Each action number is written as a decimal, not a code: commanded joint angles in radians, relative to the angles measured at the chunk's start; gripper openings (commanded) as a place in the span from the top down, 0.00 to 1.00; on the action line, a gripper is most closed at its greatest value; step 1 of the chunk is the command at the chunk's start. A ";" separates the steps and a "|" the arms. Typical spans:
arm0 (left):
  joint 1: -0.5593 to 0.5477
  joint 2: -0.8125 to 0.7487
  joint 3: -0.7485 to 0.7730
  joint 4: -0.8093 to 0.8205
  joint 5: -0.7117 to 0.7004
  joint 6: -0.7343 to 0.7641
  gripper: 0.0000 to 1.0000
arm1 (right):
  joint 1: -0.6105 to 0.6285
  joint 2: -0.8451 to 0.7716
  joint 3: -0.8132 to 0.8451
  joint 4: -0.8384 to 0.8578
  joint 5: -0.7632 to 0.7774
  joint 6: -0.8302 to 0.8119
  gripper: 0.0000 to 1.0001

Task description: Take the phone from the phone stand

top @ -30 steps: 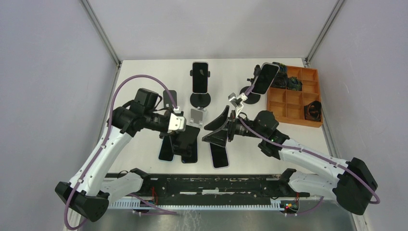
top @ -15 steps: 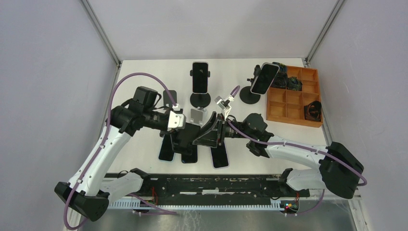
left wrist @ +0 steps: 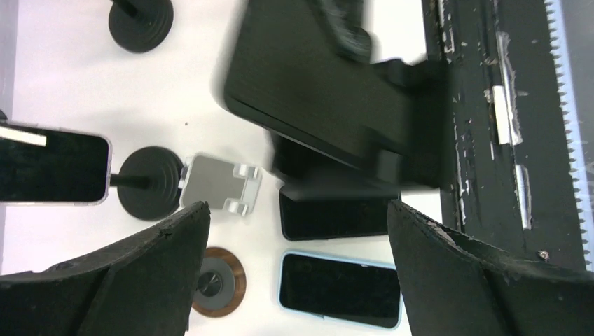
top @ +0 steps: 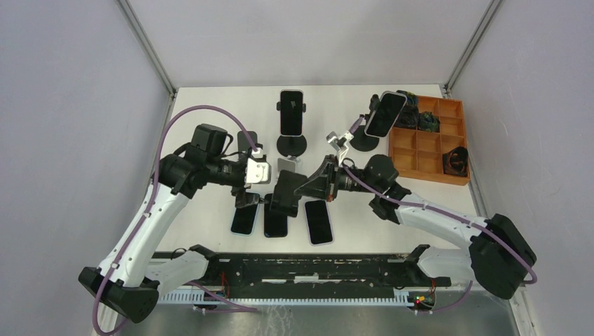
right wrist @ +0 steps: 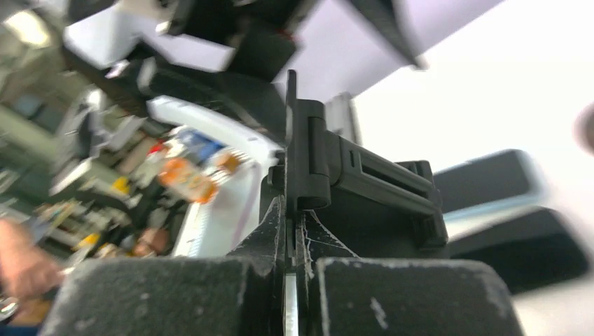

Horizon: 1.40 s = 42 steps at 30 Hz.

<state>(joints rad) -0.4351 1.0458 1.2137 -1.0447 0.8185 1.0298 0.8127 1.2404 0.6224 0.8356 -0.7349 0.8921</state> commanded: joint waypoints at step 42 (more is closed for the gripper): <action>-0.004 -0.037 0.033 0.026 -0.239 -0.288 0.00 | -0.320 0.277 0.231 -0.827 0.420 -0.979 0.47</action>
<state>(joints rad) -0.4389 1.0119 1.2343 -1.0393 0.5766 0.7815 0.4995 1.5528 0.8539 0.0040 -0.3565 -0.0914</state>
